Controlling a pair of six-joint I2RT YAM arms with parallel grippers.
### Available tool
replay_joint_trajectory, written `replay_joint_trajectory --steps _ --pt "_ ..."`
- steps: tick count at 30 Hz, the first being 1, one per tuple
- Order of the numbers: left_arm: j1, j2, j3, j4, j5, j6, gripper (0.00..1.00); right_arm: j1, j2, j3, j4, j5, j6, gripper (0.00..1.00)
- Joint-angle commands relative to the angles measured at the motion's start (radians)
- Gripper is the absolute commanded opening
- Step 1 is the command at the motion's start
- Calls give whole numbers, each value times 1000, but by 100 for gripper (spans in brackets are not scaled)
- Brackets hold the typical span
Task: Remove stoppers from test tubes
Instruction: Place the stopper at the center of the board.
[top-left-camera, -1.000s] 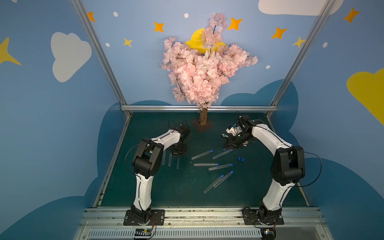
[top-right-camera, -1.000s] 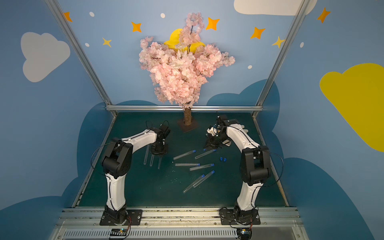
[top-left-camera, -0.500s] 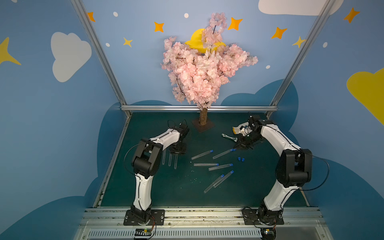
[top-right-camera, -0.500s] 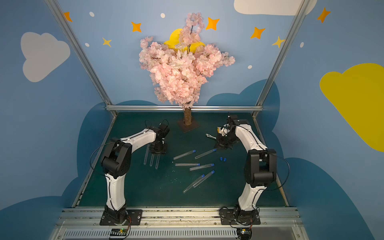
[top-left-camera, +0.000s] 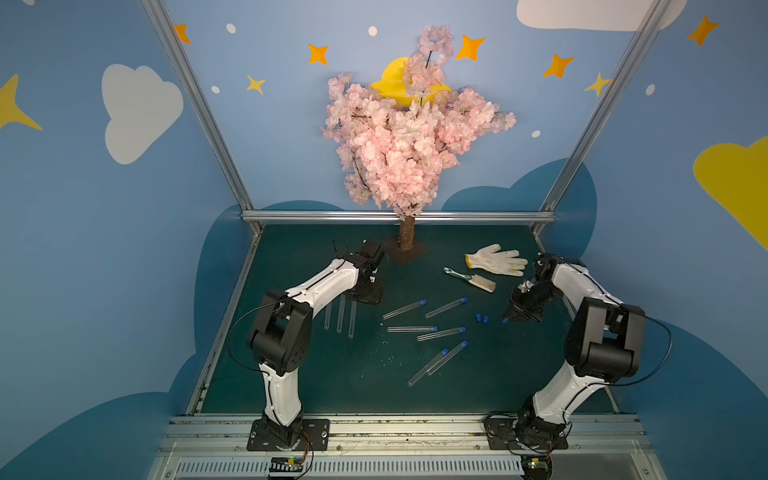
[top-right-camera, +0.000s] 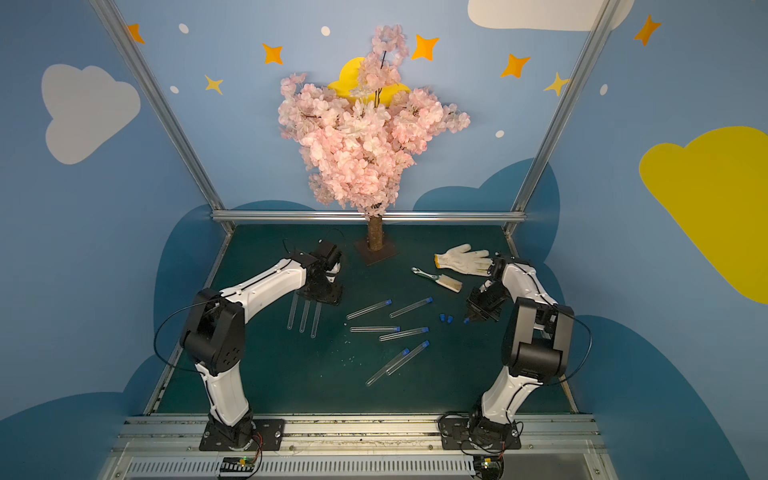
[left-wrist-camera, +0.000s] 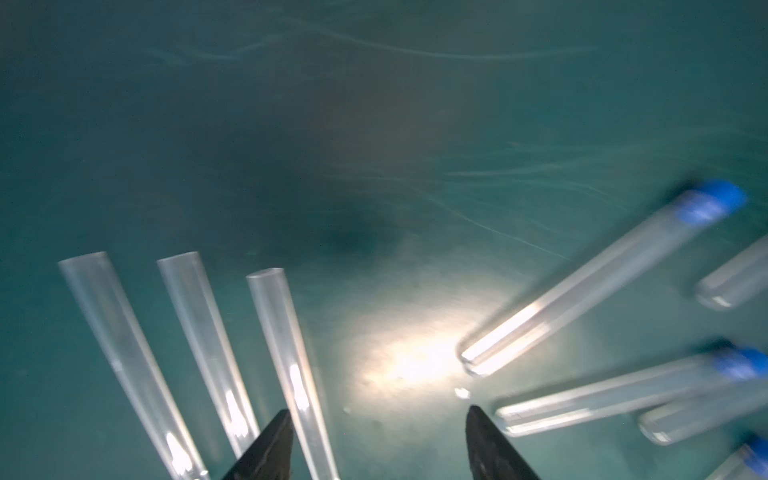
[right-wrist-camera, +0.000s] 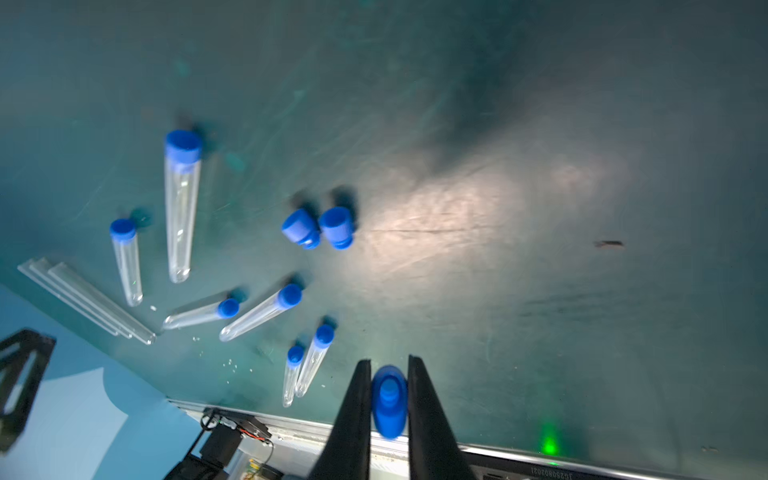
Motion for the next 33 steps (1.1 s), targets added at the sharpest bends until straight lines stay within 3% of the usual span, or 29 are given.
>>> replay_joint_trajectory --steps 1,16,21,33 --pt "-22 -41 -32 40 106 64 67 6 44 -27 42 5 19 0" --pt "-92 -75 -45 64 352 198 68 60 215 0 128 -1 36 3" --pt "-124 -37 -6 45 327 240 68 62 237 -1 145 3 41 6" --pt "-135 93 130 -7 233 267 68 72 216 29 112 50 7 28"
